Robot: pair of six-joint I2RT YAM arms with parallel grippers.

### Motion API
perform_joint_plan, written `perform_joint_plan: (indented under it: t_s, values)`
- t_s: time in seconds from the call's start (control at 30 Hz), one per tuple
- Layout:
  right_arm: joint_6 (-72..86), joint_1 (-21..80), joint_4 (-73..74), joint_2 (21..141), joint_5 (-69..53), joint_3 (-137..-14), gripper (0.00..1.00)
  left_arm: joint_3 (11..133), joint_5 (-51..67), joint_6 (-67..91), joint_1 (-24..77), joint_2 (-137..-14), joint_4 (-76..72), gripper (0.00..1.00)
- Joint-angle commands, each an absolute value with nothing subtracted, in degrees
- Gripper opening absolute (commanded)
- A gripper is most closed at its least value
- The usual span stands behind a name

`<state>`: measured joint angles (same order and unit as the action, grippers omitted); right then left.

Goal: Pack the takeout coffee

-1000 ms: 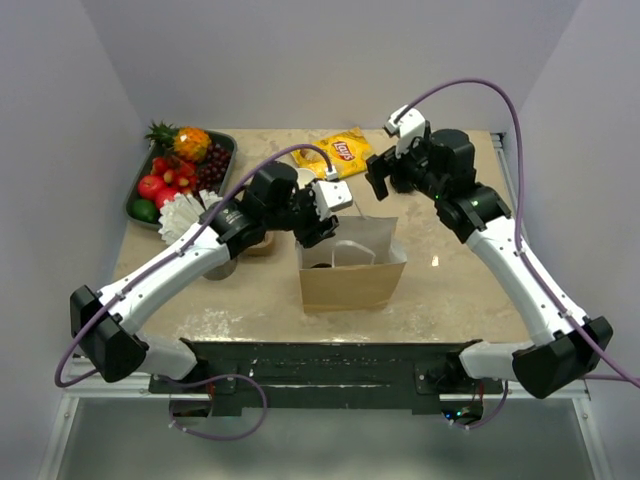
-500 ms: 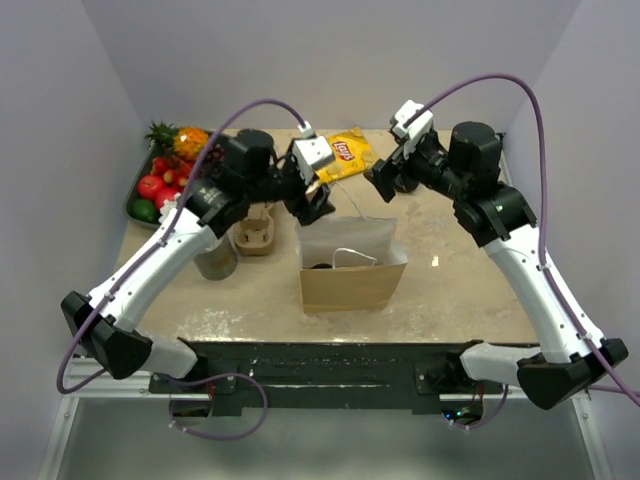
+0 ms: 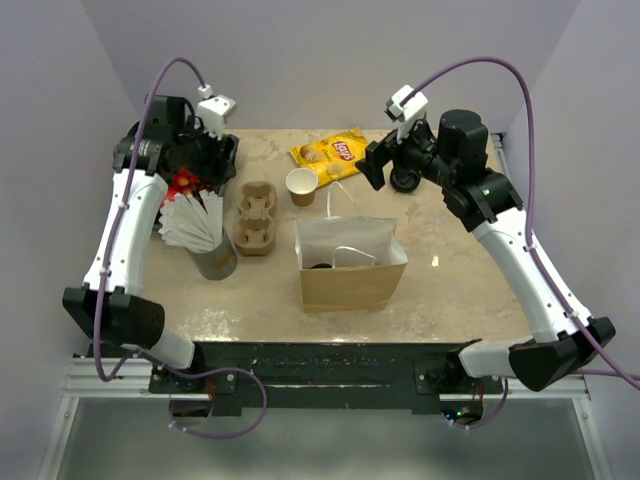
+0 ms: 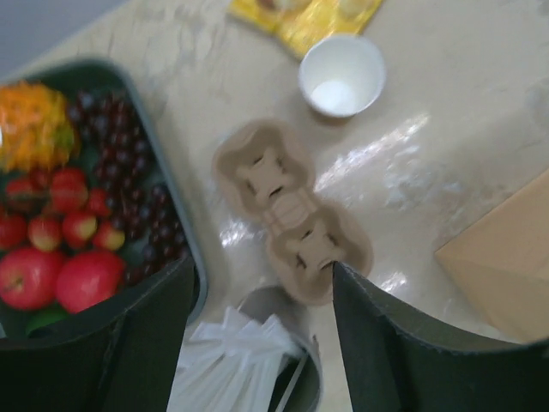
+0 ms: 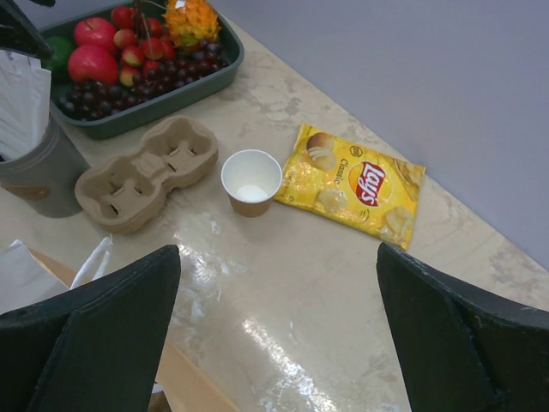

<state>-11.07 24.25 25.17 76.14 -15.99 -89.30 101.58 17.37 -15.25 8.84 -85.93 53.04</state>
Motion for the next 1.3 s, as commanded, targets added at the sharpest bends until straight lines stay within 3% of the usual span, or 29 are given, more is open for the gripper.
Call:
perform_joint_plan:
  t_s: [0.0, 0.2, 0.37, 0.53, 1.27]
  values:
    - [-8.26, 24.08, 22.76, 74.54, -15.64, -91.23, 0.99, 104.24, 12.84, -15.03, 0.55, -89.03, 61.87, 0.69]
    - [-7.82, 24.08, 22.24, 73.57, -16.17, -88.95, 0.99, 105.12, 12.30, -14.59, -6.41, -89.21, 63.20, 0.65]
    - [-7.47, 24.08, 20.92, 73.74, -16.78, -87.63, 0.99, 103.63, 16.33, -15.55, -6.50, -90.00, 62.84, 0.62]
    - [-7.73, 24.08, 20.83, 74.18, -17.05, -87.80, 0.99, 103.80, 23.81, -17.93, -6.59, -91.84, 63.37, 0.52]
    - [-8.53, 24.08, 21.09, 73.56, -15.91, -86.22, 0.99, 101.51, 26.01, -18.90, -6.50, -95.80, 64.42, 0.42]
